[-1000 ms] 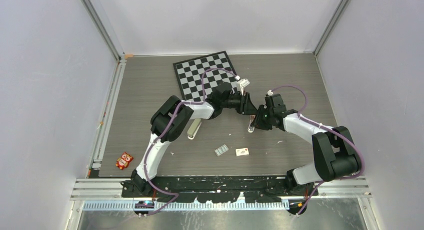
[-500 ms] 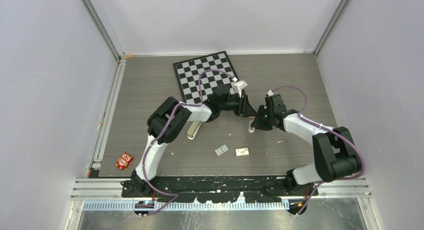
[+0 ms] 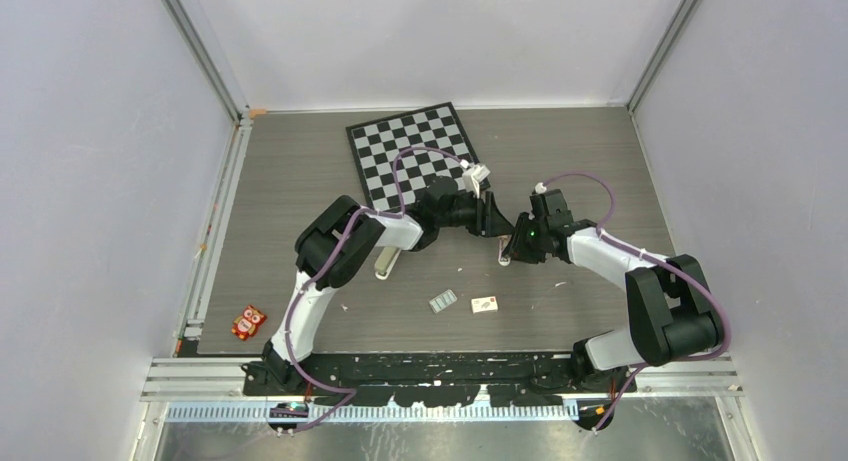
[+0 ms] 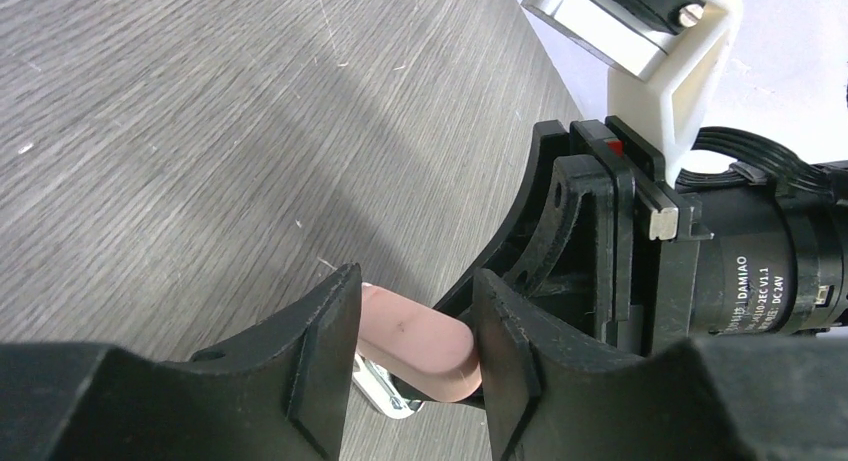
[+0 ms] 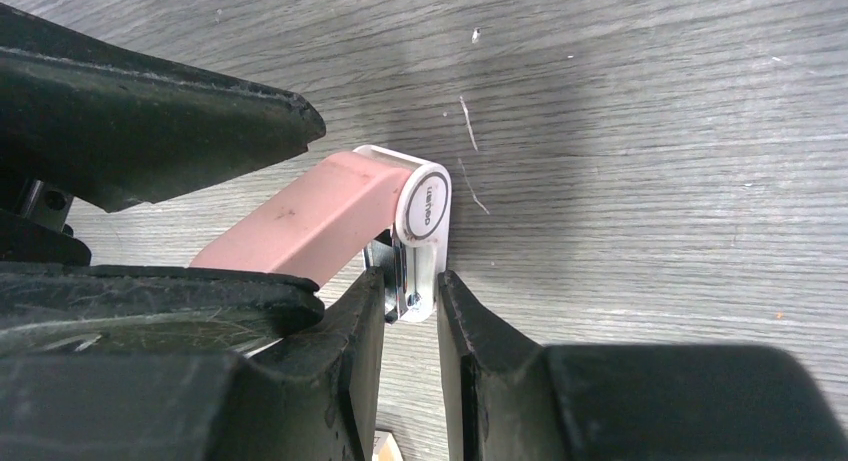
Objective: Load the staples into the stapler
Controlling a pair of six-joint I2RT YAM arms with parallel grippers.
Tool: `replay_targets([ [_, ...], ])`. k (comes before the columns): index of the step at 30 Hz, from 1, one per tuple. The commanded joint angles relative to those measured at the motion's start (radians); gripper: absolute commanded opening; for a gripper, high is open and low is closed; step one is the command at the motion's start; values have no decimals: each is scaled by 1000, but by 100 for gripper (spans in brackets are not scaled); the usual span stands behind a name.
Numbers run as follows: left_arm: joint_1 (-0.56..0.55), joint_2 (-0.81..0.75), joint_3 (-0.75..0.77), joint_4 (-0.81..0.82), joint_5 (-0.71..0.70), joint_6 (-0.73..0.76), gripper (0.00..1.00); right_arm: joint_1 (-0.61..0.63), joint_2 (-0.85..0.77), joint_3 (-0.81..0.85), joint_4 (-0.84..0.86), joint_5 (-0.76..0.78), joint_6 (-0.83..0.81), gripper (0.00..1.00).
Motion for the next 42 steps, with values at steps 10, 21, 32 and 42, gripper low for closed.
replay_targets([
  [10,-82,-77,-38,98,112,-97,51,-2,-7,-12,7,57,-18,32],
  [21,-98,-103,-46,112,100,-135,57,-2,-17,-12,9,52,-28,34],
  [32,-107,-120,-68,85,80,-166,59,-2,-17,-18,20,46,-33,34],
  [42,-114,-164,-130,-10,-9,-209,52,-3,-18,-21,25,46,-35,34],
])
